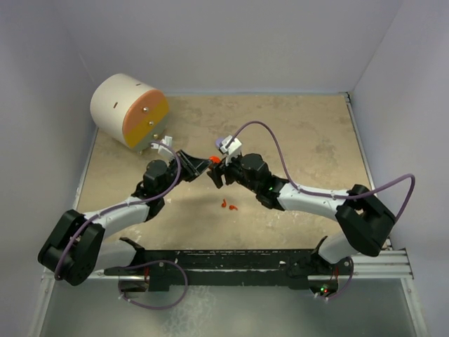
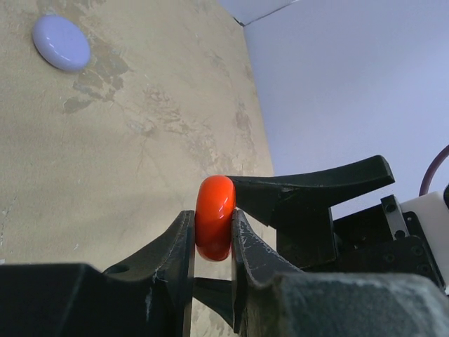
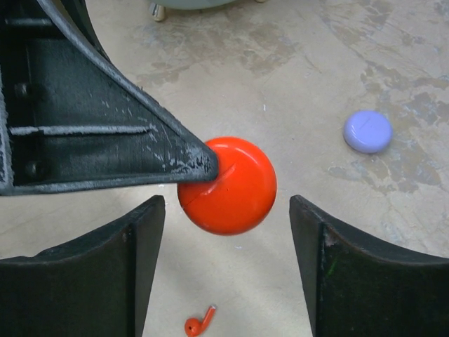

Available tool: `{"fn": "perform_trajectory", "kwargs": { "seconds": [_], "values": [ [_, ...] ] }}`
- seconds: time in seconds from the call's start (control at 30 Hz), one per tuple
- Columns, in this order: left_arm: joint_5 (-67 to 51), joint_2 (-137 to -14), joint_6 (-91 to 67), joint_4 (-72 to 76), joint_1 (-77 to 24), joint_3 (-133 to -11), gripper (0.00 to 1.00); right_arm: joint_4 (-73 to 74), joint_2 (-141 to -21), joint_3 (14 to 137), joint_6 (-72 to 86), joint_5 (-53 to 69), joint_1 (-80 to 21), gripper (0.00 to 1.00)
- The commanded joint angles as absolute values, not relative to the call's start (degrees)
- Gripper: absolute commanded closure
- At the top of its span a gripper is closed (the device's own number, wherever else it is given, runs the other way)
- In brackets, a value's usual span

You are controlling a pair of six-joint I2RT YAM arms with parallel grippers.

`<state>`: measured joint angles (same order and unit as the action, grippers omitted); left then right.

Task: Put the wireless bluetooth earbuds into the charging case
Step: Pick up the charging case at the center of the board.

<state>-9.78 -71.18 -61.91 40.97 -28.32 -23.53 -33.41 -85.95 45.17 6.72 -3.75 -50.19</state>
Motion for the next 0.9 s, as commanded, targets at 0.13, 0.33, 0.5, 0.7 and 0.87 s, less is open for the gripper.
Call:
{"fn": "perform_trajectory", "kwargs": {
  "seconds": [0.13, 0.33, 0.5, 0.7, 0.87],
  "values": [
    [-5.84, -67.00, -59.73, 34.83, -28.40, -28.76, 1.00, -27.00, -75.15, 46.54, 10.68, -7.84, -50.36, 0.12],
    [-5.46, -65.50, -58.42, 30.78, -28.08, -30.65, 1.00, -20.89, -68.74, 46.05, 17.83, -17.31, -50.36, 0.02],
    [-6.98, -65.65, -59.40, 32.47, -28.04, -29.88, 1.00, -14.99, -68.46, 48.72, 22.61, -24.13, -50.36, 0.00],
    [-8.81, -64.19, -59.93, 33.24, -28.04, -28.99, 1.00, -13.43, -69.65, 49.85, 24.14, -27.15, -50.36, 0.00],
    [-9.73, -62.42, -59.69, 31.64, -28.04, -29.84, 1.00, -9.65, -70.00, 51.42, 25.14, -27.70, -50.36, 0.00]
  ]
}}
